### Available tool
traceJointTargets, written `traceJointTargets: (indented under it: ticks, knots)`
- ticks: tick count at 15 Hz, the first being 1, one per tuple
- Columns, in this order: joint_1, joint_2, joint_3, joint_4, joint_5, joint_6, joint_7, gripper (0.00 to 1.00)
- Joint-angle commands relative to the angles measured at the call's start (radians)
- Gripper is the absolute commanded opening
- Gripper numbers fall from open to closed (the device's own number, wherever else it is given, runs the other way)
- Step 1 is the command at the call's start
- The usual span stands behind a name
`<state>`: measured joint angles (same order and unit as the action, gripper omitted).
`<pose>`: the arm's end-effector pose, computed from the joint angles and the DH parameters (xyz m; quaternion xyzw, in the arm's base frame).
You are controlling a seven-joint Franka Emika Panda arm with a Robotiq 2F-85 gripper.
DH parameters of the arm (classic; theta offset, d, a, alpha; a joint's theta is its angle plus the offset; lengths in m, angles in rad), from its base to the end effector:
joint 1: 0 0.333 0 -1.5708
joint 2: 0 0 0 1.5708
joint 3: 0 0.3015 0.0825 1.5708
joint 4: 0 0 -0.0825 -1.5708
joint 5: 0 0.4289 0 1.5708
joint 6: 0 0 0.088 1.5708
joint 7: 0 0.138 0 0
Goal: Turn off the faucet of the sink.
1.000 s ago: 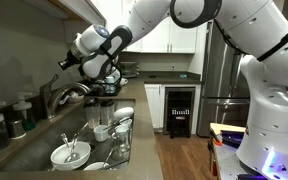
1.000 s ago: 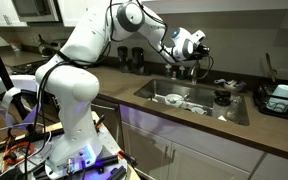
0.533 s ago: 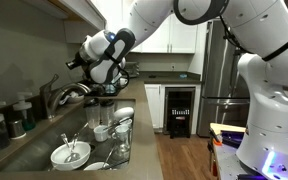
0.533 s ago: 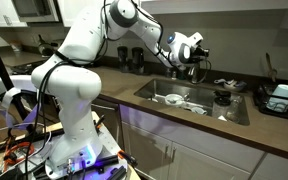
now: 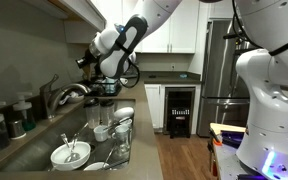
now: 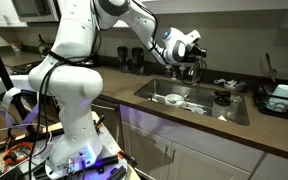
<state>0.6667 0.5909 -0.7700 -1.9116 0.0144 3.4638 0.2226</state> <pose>0.7285 -0.0076 0.3390 0.8407 -0.0013 0.5299 0.1116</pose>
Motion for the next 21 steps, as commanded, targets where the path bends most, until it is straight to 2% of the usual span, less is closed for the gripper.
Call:
traceJointTargets:
  ticks: [1,3,7,12,15,17,18,21]
  knots:
    - [0.095,-0.168,-0.074,-0.209,-0.030,0.000,-0.056,0.03]
    - [0.132,-0.230,-0.111,-0.282,-0.050,-0.014,-0.084,0.03]
    - [0.204,-0.364,-0.197,-0.367,-0.125,-0.118,-0.156,0.03]
    - [0.333,-0.524,-0.359,-0.354,-0.254,-0.391,-0.247,0.03]
    - [0.390,-0.634,-0.439,-0.307,-0.400,-0.605,-0.239,0.03]
    - [0.380,-0.709,-0.434,-0.264,-0.534,-0.757,-0.196,0.03]
    - [0.359,-0.755,-0.405,-0.246,-0.603,-0.835,-0.178,0.03]
    - [0.250,-0.890,-0.254,-0.208,-0.812,-1.080,-0.117,0.03]
